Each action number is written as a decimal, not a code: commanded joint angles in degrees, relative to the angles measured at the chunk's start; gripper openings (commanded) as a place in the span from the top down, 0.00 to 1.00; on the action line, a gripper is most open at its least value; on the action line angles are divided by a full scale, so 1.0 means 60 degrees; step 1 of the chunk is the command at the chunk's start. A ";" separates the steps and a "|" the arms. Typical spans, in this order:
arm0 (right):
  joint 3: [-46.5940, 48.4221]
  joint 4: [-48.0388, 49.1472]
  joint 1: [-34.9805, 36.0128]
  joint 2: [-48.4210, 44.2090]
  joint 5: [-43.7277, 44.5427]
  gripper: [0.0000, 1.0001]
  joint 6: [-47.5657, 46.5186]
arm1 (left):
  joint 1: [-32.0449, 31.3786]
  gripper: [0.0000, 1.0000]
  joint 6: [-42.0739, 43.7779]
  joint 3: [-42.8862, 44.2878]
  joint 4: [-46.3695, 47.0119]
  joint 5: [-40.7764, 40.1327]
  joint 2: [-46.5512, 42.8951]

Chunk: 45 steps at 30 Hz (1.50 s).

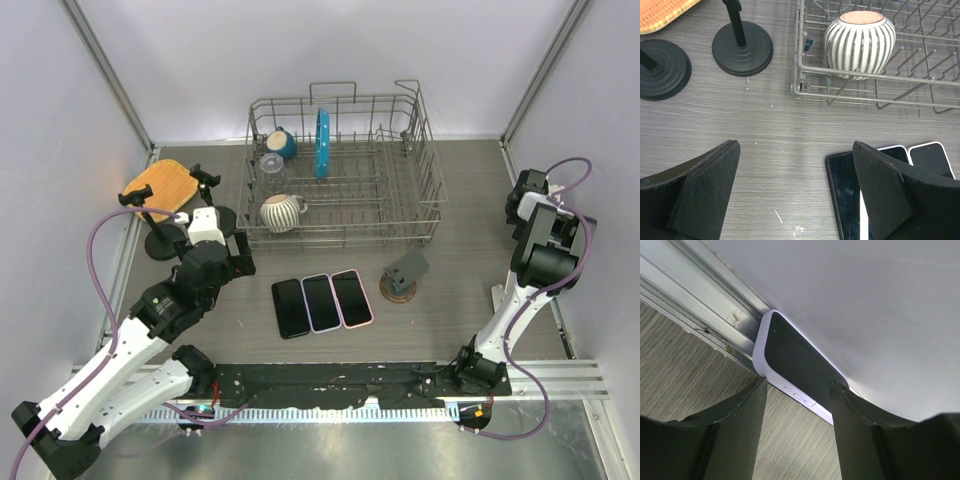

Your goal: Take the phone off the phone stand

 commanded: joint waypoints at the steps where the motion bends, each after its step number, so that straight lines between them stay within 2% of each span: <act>1: -0.0148 0.0088 -0.0198 0.0488 0.0315 0.43 -0.0237 | 0.0063 0.00 0.0137 -0.0018 0.0389 0.0030 -0.0032; 9: -0.0133 0.0058 -0.0389 0.0707 0.1310 0.58 -0.0047 | 0.0078 0.00 0.0152 -0.0018 0.0404 0.0059 0.0012; 12: -0.0119 0.0044 -0.0433 0.0737 0.1326 0.59 -0.0032 | 0.0078 0.00 0.0152 -0.0018 0.0404 0.0059 0.0027; 21: 0.0144 -0.0497 -0.0667 0.1088 0.2701 0.61 0.0656 | 0.0092 0.00 0.0152 -0.0032 0.0389 0.0015 0.0041; 24: 0.0145 -0.0498 -0.0814 0.1030 0.2384 0.61 0.0715 | 0.0122 0.00 0.0152 -0.0032 0.0375 0.0001 0.0041; 29: -0.0162 0.0043 -0.0858 0.0664 0.0146 0.60 0.0160 | 0.0122 0.00 0.0152 -0.0032 0.0389 0.0030 0.0041; 31: -0.0075 -0.0014 -0.0858 0.0722 -0.0035 0.58 0.0086 | 0.0136 0.00 0.0166 -0.0032 0.0389 0.0045 0.0056; 41: -0.0090 0.0014 -0.0887 0.0635 0.1004 0.43 0.0100 | 0.0136 0.00 0.0152 -0.0032 0.0389 0.0133 -0.0002; 45: -0.0147 0.0058 -0.0902 0.0561 0.1122 0.41 0.0042 | 0.0136 0.00 0.0166 -0.0047 0.0404 0.0162 -0.0032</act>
